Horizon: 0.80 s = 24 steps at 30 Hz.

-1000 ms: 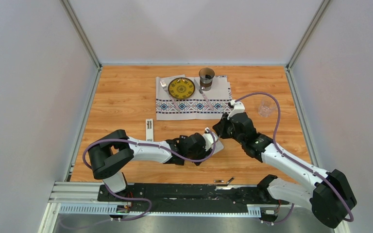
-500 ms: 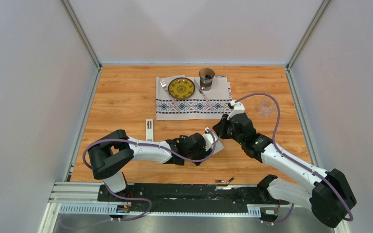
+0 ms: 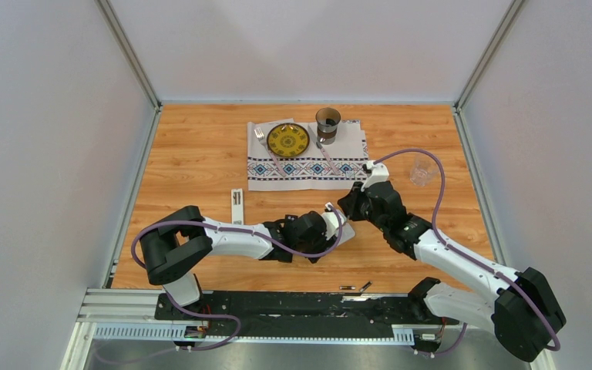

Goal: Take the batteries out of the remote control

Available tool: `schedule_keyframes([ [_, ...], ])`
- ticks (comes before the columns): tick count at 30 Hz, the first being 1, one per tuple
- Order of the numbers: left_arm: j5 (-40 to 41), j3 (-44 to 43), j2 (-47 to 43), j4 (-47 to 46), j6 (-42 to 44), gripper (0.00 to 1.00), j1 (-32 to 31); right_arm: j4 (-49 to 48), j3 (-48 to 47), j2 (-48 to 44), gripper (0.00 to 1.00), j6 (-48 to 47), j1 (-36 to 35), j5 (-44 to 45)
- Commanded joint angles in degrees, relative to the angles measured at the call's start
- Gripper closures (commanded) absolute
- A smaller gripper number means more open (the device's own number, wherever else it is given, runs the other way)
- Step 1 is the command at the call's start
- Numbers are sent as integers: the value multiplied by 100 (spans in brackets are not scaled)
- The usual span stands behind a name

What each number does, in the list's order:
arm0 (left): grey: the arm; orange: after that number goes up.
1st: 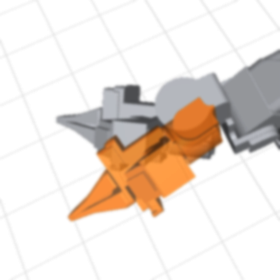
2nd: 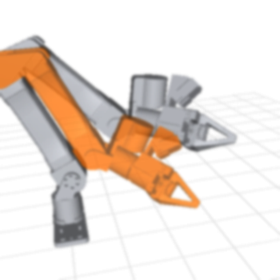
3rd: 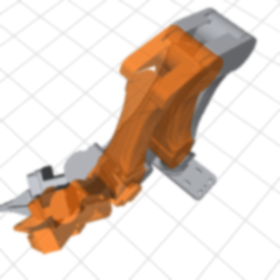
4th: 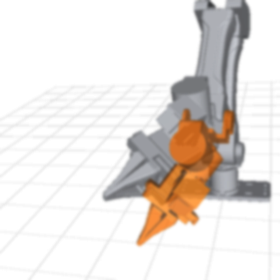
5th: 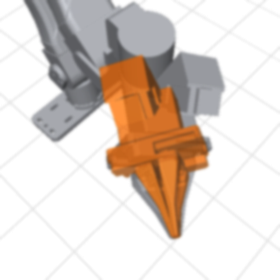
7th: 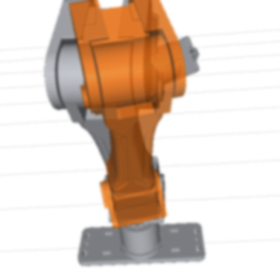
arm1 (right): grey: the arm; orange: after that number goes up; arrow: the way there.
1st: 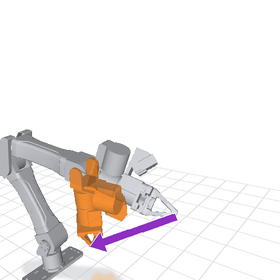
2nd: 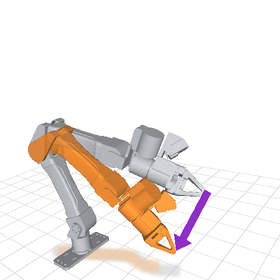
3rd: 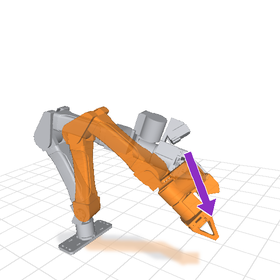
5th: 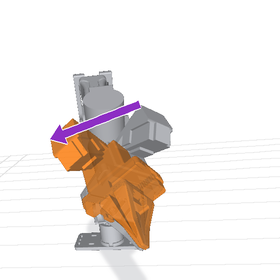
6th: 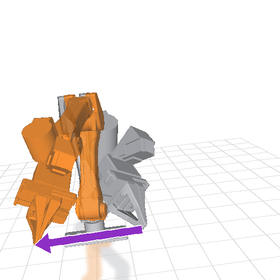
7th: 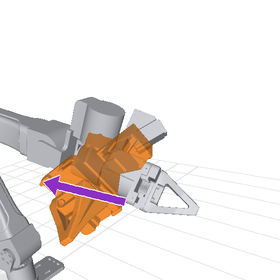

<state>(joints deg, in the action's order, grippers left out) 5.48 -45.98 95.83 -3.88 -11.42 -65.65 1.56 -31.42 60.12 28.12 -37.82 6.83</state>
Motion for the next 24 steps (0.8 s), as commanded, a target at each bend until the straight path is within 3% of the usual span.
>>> schedule_keyframes([
  [1, 6, 19, -3, 353, -106, 100, -27, 28, 31, -88, 100, -271, -15, 275],
  [14, 59, 1, 32, 353, -115, 100, -27, 186, 39, 17, 100, -413, -94, 178],
  [24, 94, 19, 23, 353, -185, 100, -27, 195, 48, 281, 100, -70, -102, -383],
])
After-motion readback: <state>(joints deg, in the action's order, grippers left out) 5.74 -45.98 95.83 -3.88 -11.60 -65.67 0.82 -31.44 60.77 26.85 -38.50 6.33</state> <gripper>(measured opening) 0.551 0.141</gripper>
